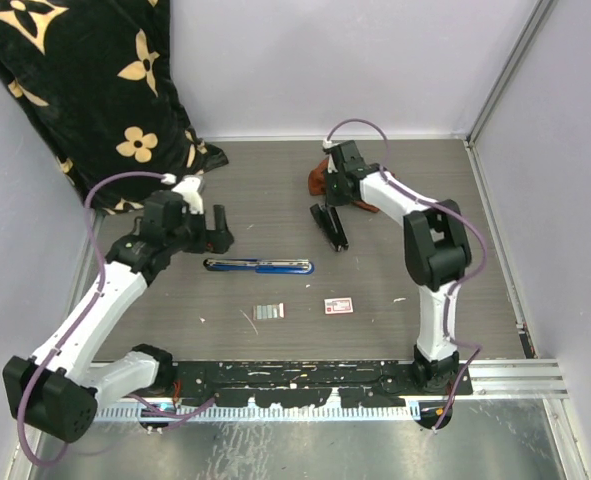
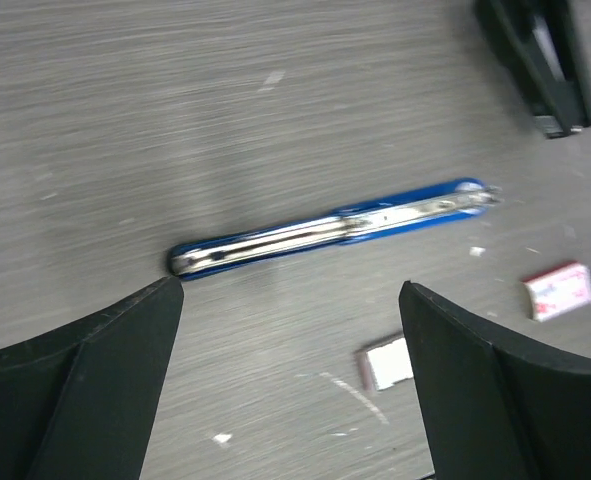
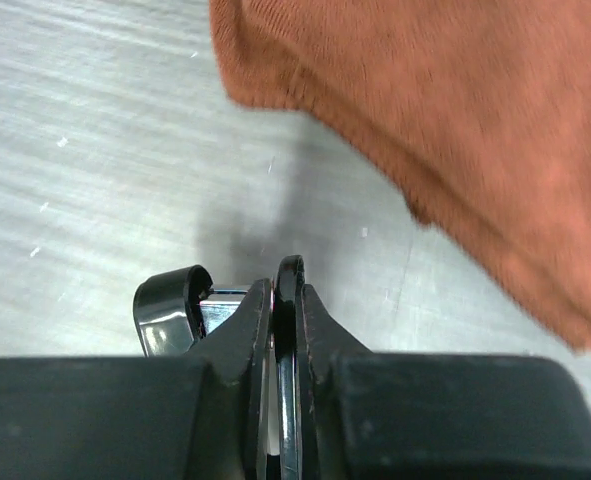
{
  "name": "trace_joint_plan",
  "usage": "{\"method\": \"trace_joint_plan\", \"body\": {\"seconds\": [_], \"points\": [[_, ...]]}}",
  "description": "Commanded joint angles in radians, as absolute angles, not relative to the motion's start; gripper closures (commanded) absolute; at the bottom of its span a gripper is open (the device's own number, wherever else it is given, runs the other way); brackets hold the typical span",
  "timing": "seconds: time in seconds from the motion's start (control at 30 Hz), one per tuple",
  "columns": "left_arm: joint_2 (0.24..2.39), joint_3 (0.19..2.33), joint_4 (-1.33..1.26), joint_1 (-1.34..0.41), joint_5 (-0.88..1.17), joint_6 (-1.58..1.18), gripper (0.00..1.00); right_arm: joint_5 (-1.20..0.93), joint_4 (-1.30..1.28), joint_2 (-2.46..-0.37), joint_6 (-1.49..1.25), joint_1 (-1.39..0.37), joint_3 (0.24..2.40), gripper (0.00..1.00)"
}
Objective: Load the staples into the stapler
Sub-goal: Open the stapler at the center of the board.
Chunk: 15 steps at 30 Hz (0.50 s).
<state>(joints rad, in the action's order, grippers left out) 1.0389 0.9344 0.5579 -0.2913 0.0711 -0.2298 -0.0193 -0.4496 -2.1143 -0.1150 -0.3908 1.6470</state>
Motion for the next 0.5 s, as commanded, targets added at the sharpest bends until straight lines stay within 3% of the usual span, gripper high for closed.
{"method": "trace_joint_plan", "body": {"seconds": [0.0, 0.23, 0.47], "points": [[1.102, 0.952, 0.341, -0.438, 0.177, -0.382, 0.09, -0.039, -0.285, -1.811, -0.267, -0.398, 1.513, 0.99], [1.347, 0.999, 0.062, -0.631, 0.260, -0.520, 0.08, -0.095, -0.131, -1.515, -0.430, -0.397, 1.175, 0.99], [1.477, 1.063, -0.107, -0.698, 0.351, -0.580, 0.08, -0.181, -0.032, -1.329, -0.541, -0.398, 0.977, 0.99]]}}
